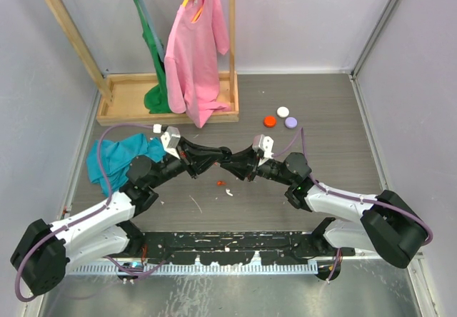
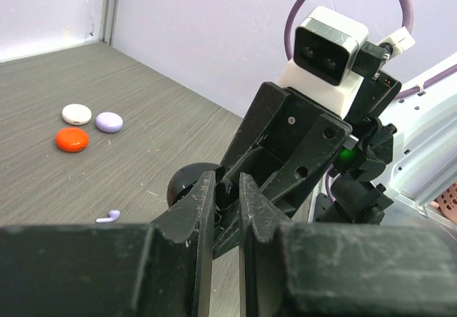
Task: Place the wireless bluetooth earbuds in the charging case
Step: Place the earbud in the charging case.
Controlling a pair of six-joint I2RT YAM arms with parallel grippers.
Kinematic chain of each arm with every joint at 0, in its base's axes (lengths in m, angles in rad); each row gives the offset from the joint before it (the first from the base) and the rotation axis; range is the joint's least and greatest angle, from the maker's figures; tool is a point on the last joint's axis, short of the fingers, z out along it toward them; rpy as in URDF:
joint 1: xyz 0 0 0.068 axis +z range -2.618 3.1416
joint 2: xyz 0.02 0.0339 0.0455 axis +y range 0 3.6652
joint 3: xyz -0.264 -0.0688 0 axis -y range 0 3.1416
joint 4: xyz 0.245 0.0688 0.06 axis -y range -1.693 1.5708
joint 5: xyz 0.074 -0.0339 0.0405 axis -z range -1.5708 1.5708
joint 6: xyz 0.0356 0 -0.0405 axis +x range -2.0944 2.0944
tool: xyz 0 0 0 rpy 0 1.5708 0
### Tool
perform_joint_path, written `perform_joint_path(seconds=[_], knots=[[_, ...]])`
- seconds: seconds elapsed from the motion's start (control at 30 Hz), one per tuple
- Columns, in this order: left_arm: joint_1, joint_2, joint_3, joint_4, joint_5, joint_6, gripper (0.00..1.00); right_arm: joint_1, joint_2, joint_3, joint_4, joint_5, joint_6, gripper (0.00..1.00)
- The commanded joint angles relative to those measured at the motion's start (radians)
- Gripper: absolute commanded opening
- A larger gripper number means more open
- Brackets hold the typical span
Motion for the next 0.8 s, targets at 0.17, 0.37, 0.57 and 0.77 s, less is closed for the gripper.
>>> perform_joint_path(seconds=[0.17, 0.37, 0.57, 0.77], knots=[[-0.008, 0.002, -0.01, 0.106, -0.044, 0.018, 0.1, 0.0, -0.031, 0.033, 0.078, -0.018, 0.01, 0.01], [-0.008, -0.003, -0.005, 0.11, -0.055, 0.018, 0.09, 0.0, -0.033, 0.03, 0.078, -0.018, 0.009, 0.01], [-0.008, 0.011, -0.002, 0.114, -0.05, 0.018, 0.09, 0.0, -0.041, 0.03, 0.077, -0.018, 0.01, 0.01], [-0.009, 0.008, -0.015, 0.114, -0.05, 0.018, 0.09, 0.0, -0.053, 0.027, 0.074, -0.015, 0.009, 0.01]])
